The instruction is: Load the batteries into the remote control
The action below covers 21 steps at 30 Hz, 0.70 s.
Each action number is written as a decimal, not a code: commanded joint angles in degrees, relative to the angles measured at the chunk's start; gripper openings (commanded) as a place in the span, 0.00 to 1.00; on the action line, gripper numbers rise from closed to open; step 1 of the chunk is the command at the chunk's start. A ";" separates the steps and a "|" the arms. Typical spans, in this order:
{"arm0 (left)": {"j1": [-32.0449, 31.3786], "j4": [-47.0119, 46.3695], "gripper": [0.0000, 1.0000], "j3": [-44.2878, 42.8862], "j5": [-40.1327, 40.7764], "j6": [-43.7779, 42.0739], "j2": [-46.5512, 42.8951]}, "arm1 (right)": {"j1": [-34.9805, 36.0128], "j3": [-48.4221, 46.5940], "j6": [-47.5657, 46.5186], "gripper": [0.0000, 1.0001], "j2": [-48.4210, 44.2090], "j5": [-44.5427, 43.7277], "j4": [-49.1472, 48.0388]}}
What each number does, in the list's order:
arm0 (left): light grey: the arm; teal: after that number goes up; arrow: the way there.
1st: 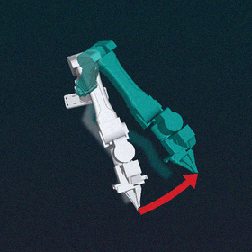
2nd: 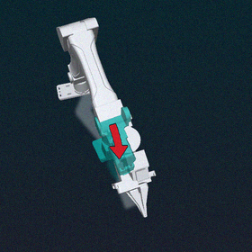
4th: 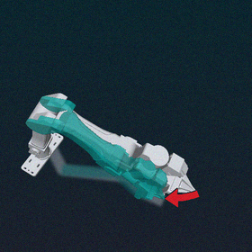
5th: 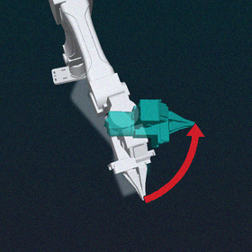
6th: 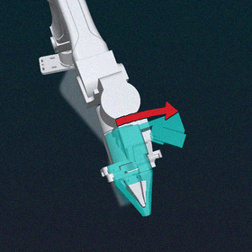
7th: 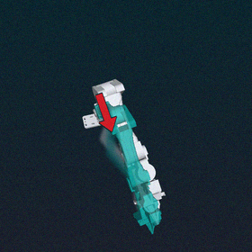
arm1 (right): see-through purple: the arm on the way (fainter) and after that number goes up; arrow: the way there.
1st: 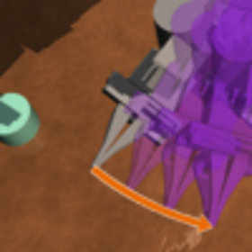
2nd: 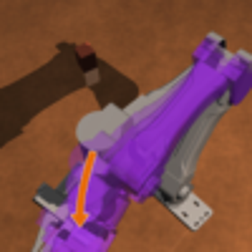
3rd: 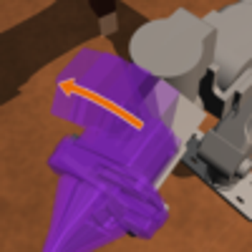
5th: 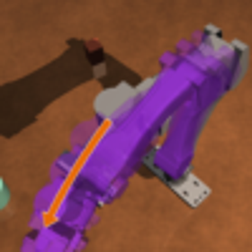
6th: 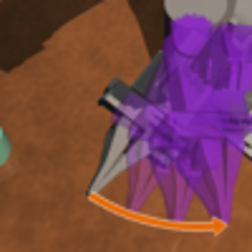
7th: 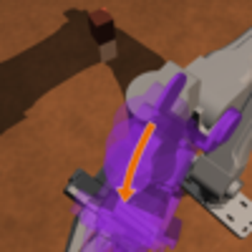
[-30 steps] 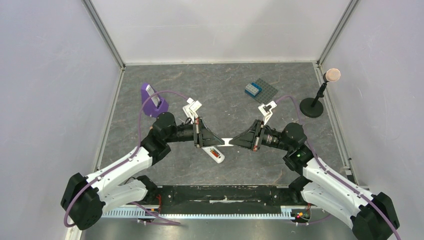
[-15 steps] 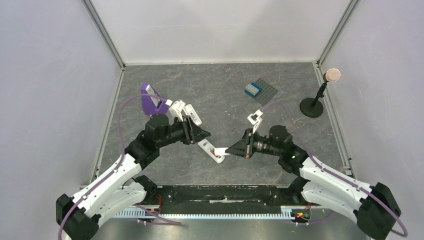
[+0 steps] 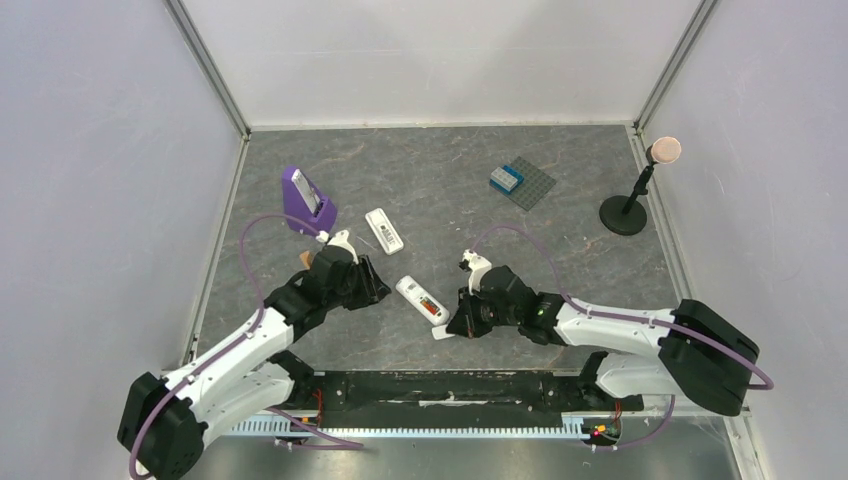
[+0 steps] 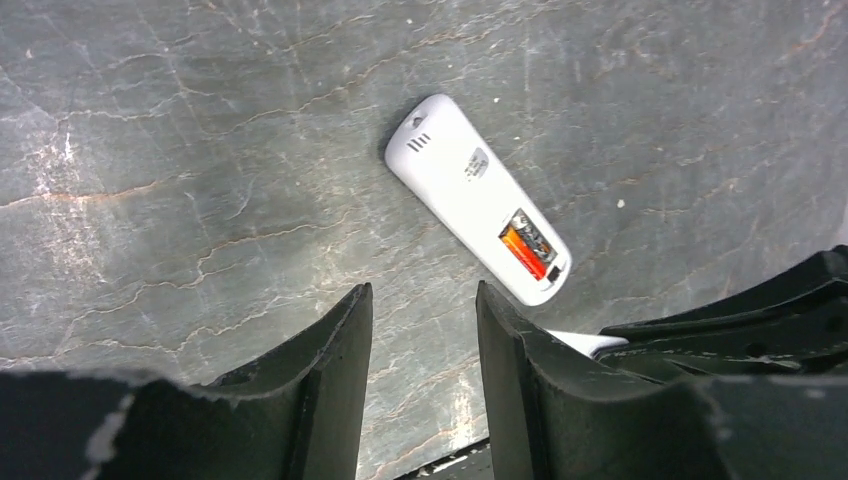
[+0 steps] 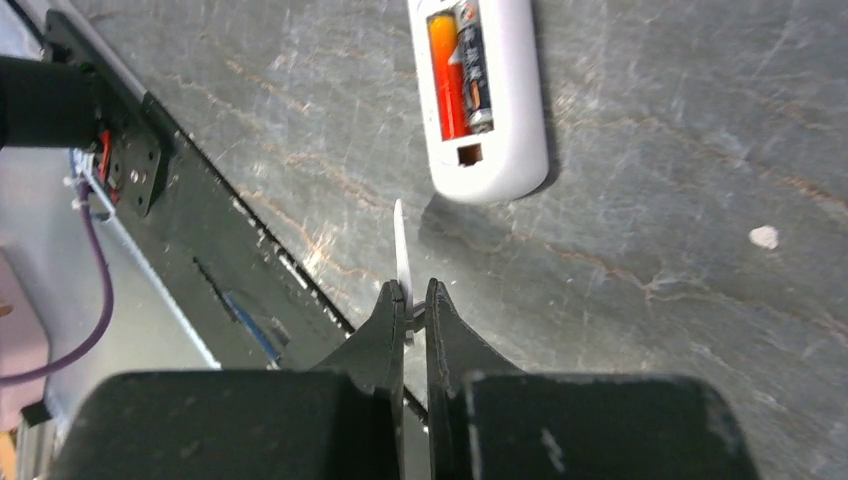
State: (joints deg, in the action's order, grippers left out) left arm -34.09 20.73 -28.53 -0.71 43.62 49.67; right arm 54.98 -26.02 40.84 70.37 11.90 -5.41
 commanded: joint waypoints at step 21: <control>1.65 -8.68 0.48 3.30 -0.78 1.47 7.64 | 0.30 -7.99 -3.29 0.00 4.41 -19.48 4.45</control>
State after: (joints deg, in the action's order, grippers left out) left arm -32.88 14.70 -26.15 -1.52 44.47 56.10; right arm 55.42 -31.57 40.23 73.93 -3.14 -2.72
